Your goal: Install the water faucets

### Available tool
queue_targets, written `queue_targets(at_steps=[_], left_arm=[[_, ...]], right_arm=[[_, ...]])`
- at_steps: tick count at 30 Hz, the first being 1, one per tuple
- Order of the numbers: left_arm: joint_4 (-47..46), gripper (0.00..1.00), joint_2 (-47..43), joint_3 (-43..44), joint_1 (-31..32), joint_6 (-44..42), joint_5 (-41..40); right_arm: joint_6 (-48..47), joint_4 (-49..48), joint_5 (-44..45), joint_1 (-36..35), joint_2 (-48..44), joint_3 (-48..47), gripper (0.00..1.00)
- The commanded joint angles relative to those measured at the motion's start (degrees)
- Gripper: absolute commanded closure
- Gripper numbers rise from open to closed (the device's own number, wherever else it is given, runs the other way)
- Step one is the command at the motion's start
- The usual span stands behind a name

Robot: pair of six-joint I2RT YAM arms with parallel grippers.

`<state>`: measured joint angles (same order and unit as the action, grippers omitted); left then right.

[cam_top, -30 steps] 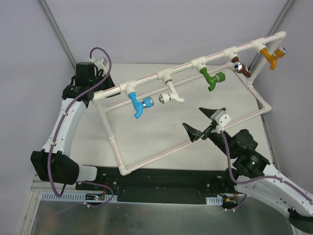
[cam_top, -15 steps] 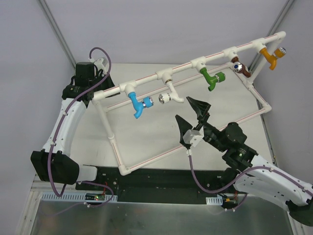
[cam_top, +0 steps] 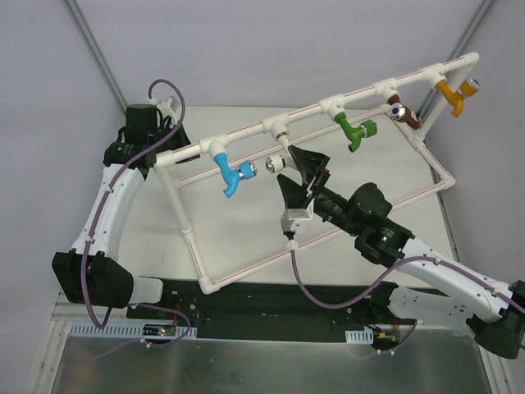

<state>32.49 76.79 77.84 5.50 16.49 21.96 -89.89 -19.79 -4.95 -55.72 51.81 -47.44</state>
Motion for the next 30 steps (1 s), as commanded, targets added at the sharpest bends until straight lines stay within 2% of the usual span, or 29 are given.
queue_targets(at_steps=[1,7,9,11,17,19,20,26,30], left_arm=[[0.12,1.00,3.01,-2.96,0.66,0.03,0.11],[0.12,1.00,3.19,-2.87,0.31,0.30,0.63],[0.12,1.00,3.19,-2.87,0.30,0.30,0.81],[0.12,1.00,3.36,-2.87,0.30,0.38,0.90],[0.12,1.00,3.27,-2.87,0.13,0.30,0.81],[0.12,1.00,3.19,-2.87,0.13,0.38,0.90],[0.12,1.00,3.10,-2.87,0.04,0.38,0.98],[0.12,1.00,3.01,-2.87,-0.05,0.38,1.07],[0.12,1.00,3.10,-2.87,-0.05,0.47,1.07]], right_arm=[[-5.82,0.36,0.90,-0.35,3.03,-3.71,0.09],[-8.37,1.24,3.36,-0.35,5.31,-3.80,0.22],[-11.87,4.04,6.51,-0.44,6.10,-4.24,0.26],[-11.37,4.32,8.28,-0.61,6.72,-4.68,0.34],[-10.75,4.23,9.08,-0.79,7.60,-4.85,0.71],[-9.70,4.15,10.04,-0.79,8.13,-4.94,0.92],[-8.21,3.19,10.57,-0.79,8.30,-4.77,1.00],[6.11,-2.44,14.53,-0.79,8.92,-2.75,1.00],[7.61,-2.53,15.85,-0.79,9.27,0.15,1.00]])
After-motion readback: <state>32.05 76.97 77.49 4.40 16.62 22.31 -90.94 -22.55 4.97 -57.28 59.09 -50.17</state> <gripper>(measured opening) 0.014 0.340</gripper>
